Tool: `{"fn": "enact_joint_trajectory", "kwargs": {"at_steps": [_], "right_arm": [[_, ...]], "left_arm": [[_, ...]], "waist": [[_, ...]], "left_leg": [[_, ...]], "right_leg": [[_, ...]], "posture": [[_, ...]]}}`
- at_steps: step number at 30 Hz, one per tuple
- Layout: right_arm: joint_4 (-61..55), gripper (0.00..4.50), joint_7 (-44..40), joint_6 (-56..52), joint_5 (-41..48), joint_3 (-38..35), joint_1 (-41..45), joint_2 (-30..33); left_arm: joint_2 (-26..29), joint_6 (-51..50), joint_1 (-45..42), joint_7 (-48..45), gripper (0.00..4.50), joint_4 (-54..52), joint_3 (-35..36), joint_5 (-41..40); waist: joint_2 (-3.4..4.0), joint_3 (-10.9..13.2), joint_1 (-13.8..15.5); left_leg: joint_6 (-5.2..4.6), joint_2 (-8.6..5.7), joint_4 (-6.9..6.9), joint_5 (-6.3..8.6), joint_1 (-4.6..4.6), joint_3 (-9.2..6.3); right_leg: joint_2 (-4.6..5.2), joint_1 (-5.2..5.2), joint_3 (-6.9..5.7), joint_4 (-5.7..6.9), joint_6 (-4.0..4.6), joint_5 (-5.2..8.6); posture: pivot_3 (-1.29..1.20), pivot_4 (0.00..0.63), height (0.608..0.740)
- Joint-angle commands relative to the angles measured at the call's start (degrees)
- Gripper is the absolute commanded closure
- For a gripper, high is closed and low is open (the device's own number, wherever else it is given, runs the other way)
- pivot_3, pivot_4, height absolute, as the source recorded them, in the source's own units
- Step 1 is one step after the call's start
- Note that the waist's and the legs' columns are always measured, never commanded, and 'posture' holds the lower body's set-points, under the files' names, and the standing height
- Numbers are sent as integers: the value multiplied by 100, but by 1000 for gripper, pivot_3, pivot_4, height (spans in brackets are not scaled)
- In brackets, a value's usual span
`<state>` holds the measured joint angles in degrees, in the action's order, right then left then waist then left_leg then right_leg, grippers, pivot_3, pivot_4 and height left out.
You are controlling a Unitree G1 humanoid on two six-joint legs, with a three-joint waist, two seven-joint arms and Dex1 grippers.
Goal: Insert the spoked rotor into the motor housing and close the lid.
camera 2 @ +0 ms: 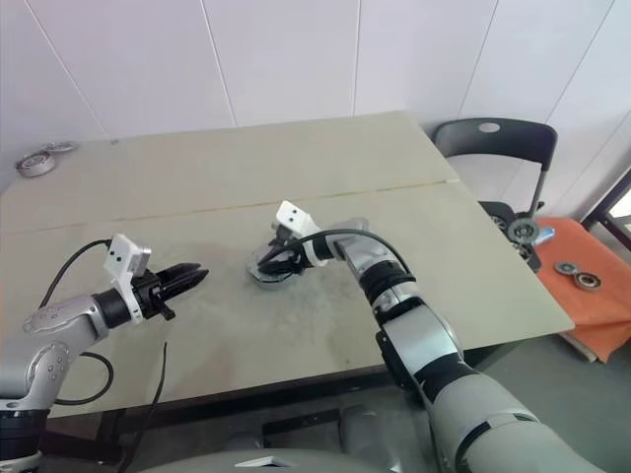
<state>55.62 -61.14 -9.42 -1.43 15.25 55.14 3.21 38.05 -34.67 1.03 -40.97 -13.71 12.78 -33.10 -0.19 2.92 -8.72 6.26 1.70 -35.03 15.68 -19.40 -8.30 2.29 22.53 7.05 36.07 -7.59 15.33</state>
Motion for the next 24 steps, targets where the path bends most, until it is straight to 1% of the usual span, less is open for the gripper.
{"fn": "enact_joint_trajectory", "kwargs": {"at_steps": [1,9,14,24], "right_arm": [[-105,1444,-59,120,0,-12,158,-102],[-243,1444,-4,177,-125,106,25,-235],[-198,1444,152,96,-151,57,16,-382],[282,1444,603,13,-260,-73,137,-458]], "left_arm": [[9,26,-39,28,3272,-198,138,-30],[5,18,-82,25,3272,-172,106,-25],[-9,-4,-76,43,3272,-205,95,-36],[-36,-28,-52,67,3272,-242,86,-40]], "waist": [[0,0,-2],[0,0,-13],[-2,-1,-34],[-3,-2,-17]], "left_leg": [[0,0,0,0,0,0],[0,0,0,0,1,0],[0,1,1,0,6,0],[0,4,0,0,7,0]], "right_leg": [[0,0,0,0,0,0],[0,0,0,1,0,-1],[-2,0,0,5,0,-1],[-5,-2,1,5,1,-2]], "posture": [[0,0,740],[0,0,740],[0,0,740],[0,0,740]]}}
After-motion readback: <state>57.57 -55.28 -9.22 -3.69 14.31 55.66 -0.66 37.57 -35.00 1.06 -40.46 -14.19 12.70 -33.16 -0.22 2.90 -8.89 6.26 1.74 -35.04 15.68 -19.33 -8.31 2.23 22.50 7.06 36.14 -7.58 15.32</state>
